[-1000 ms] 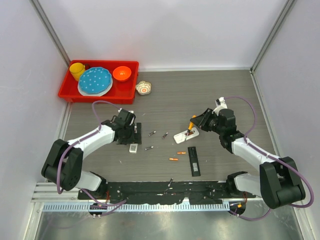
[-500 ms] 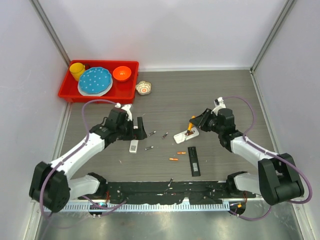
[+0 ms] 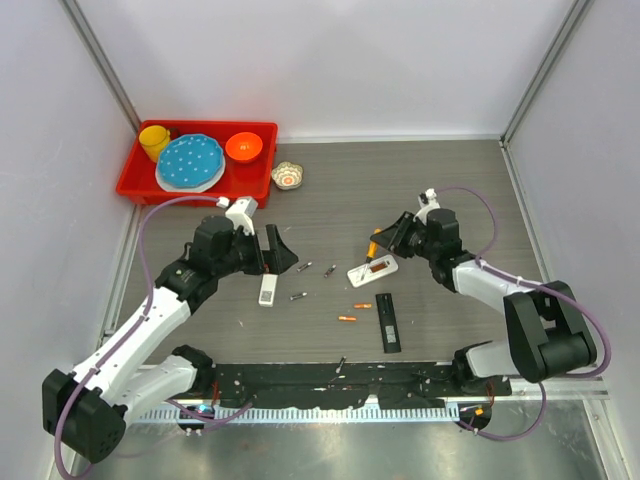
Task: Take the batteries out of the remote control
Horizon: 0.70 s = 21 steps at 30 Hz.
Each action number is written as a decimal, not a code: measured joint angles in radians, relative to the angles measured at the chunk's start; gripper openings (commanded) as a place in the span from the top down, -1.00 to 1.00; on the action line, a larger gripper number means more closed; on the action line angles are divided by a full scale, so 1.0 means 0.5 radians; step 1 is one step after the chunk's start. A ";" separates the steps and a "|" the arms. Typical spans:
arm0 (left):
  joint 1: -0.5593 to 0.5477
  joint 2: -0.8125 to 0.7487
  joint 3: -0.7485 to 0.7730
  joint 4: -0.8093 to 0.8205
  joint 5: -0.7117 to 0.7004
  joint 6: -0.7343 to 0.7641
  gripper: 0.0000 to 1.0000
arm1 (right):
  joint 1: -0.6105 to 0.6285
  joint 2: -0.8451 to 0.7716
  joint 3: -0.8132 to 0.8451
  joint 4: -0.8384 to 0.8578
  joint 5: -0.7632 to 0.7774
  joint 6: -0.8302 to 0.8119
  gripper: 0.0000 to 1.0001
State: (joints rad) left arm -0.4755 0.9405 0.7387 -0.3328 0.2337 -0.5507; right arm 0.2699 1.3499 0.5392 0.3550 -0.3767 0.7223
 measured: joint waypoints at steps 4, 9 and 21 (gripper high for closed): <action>0.000 0.010 0.014 -0.001 0.036 -0.016 -0.99 | 0.066 0.102 0.076 0.031 -0.020 0.027 0.74; 0.000 0.021 0.021 0.000 0.069 -0.036 -0.99 | 0.183 0.267 0.185 0.033 -0.021 0.037 0.57; 0.000 0.031 0.021 -0.005 0.094 -0.037 -0.99 | 0.368 0.536 0.426 -0.088 -0.018 0.037 0.36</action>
State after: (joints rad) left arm -0.4755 0.9558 0.7494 -0.3351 0.2806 -0.5690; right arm 0.4538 1.6180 0.7525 0.3111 -0.3855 0.7406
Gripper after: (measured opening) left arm 0.996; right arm 0.296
